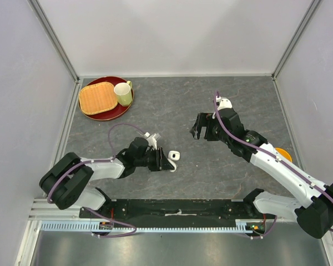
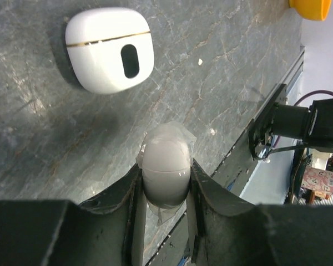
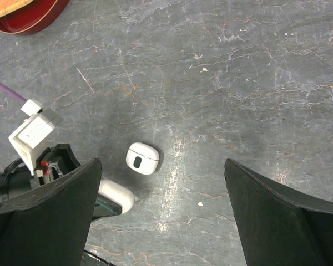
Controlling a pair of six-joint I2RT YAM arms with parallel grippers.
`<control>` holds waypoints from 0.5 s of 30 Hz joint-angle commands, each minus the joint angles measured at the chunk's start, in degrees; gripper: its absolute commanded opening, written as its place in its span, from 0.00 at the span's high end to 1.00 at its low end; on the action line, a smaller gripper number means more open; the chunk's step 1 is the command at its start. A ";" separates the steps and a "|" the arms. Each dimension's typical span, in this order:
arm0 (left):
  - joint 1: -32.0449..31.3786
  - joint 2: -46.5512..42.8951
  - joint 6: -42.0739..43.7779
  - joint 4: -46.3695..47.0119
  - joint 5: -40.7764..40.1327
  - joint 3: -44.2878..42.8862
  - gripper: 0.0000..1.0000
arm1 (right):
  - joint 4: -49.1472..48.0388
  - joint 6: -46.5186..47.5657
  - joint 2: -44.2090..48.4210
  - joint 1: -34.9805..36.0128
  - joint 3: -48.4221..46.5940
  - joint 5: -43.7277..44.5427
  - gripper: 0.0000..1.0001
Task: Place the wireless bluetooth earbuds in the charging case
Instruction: Place the charging case at the center of the board.
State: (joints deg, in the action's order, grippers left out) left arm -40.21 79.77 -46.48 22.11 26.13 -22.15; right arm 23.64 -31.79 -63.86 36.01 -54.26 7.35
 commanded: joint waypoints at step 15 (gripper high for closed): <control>-0.05 6.29 -0.28 -3.38 1.30 -5.45 0.57 | -1.05 -0.12 -0.74 -0.59 -0.14 -0.76 0.02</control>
State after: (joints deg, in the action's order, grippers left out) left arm -40.23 86.98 -46.85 21.19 27.20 -25.50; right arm 23.64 -31.79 -64.29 35.75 -54.26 7.33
